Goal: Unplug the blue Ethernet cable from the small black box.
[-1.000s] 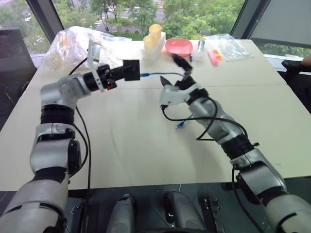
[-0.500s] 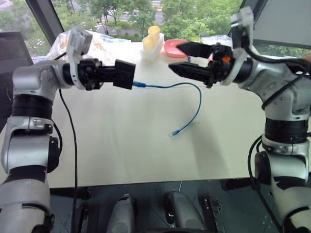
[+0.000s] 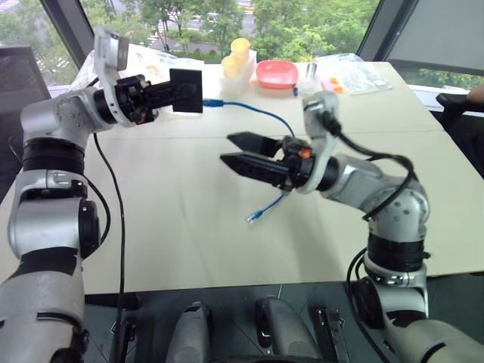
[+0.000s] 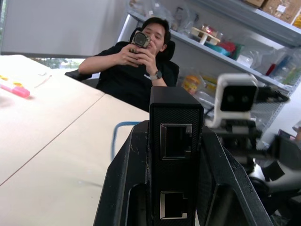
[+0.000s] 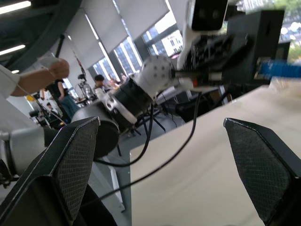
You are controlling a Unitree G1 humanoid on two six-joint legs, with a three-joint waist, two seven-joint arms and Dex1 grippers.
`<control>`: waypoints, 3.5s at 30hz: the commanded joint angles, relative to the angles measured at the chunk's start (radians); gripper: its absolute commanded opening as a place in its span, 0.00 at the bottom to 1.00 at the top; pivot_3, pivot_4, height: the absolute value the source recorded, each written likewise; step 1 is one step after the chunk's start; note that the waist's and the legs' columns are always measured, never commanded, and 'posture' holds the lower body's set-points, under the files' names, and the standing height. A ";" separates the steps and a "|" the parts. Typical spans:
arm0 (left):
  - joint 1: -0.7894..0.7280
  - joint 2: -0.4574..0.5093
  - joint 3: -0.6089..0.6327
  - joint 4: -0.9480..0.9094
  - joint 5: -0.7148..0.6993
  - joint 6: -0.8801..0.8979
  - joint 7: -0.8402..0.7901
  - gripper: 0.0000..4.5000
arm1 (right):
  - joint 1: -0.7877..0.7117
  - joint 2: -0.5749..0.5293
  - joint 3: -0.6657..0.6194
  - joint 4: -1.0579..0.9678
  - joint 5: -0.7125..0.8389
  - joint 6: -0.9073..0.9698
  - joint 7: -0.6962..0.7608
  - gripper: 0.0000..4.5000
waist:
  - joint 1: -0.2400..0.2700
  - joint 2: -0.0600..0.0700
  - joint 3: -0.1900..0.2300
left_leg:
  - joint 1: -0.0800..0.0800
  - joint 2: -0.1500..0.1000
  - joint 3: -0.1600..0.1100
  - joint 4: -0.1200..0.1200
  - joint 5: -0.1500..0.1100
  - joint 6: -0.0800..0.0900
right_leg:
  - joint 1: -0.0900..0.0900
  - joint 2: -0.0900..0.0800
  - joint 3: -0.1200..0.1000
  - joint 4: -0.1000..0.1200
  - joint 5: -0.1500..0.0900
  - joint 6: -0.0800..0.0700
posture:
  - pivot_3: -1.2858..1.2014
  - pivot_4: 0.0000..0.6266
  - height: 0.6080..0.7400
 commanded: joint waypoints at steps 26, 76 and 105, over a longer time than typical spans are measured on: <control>0.081 -0.017 0.050 -0.171 -0.015 0.090 -0.012 0.12 | -0.025 0.274 -0.008 0.161 -0.103 -0.205 -0.291 0.18 | -0.003 0.000 0.000 | 0.000 0.001 -0.001 0.000 0.000 0.000 | 0.000 0.001 0.001 0.001 0.000 0.000 | 0.52 0.24 1.00; 0.099 -0.041 0.095 -0.180 -0.027 0.140 0.033 0.12 | -0.014 0.281 0.008 0.186 -0.106 -0.256 -0.263 0.18 | -0.003 0.000 0.000 | 0.000 0.001 -0.001 0.000 0.000 0.000 | 0.000 0.001 0.001 0.000 0.000 0.000 | 0.52 0.24 1.00; 0.123 -0.059 0.128 -0.211 -0.039 0.169 0.070 0.12 | 0.000 0.417 0.008 0.202 -0.055 -0.304 -0.327 0.06 | -0.003 0.000 0.000 | 0.000 0.001 -0.001 -0.001 0.000 0.000 | 0.000 0.001 0.001 0.000 0.000 0.000 | 0.52 0.24 1.00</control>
